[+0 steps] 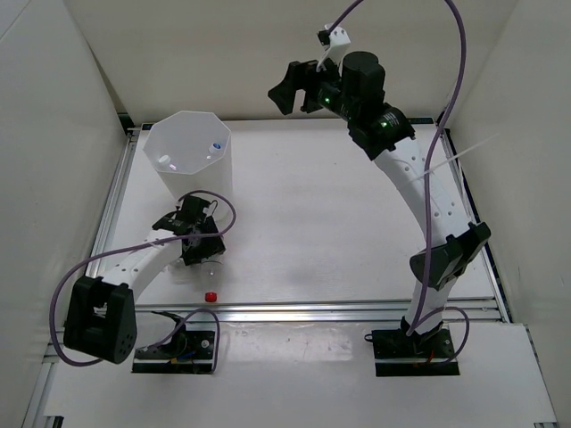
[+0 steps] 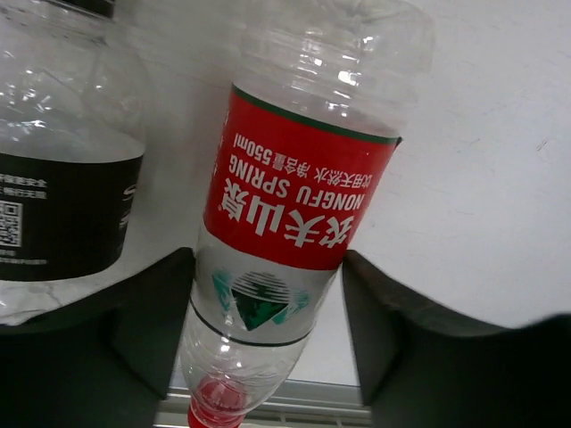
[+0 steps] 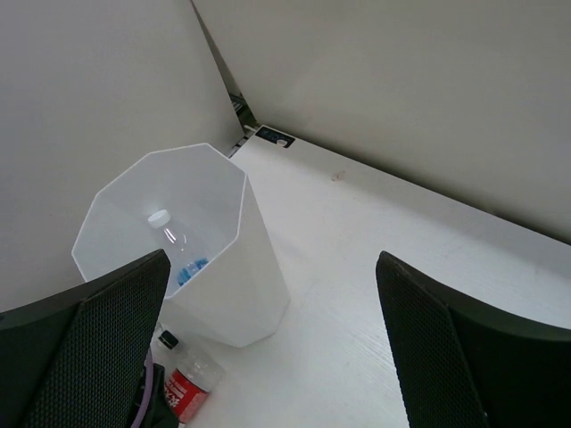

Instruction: Put the plastic bottles in the bin

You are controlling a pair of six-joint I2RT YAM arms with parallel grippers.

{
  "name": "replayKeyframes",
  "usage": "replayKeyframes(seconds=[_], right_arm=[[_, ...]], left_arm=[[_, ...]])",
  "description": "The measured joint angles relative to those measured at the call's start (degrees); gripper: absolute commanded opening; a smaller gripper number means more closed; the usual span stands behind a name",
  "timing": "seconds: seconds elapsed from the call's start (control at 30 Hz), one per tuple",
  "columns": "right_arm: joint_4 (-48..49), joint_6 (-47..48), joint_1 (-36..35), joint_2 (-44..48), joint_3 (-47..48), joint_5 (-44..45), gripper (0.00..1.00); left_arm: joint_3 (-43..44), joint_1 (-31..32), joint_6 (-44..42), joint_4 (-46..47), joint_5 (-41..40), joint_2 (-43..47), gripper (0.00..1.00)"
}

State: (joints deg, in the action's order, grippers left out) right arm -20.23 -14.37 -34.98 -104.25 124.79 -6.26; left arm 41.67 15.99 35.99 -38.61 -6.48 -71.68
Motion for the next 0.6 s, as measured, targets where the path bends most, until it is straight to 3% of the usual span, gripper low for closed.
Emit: replayKeyframes(seconds=[0.17,0.43,0.6], right_arm=[[0.0,-0.2,1.5,1.3,-1.7,-0.6,1.0],[-1.2,-0.4,3.1,2.2,-4.2,-1.3,1.0],[-1.8,-1.2,5.9,4.5,-8.5,-1.4,1.0]], left_arm=[[0.5,2.2,0.6,0.5,0.2,-0.8,0.37],[3.8,7.8,1.3,-2.2,3.1,-0.3,0.29],[15.5,13.6,1.4,-9.3,7.1,1.6,0.29]])
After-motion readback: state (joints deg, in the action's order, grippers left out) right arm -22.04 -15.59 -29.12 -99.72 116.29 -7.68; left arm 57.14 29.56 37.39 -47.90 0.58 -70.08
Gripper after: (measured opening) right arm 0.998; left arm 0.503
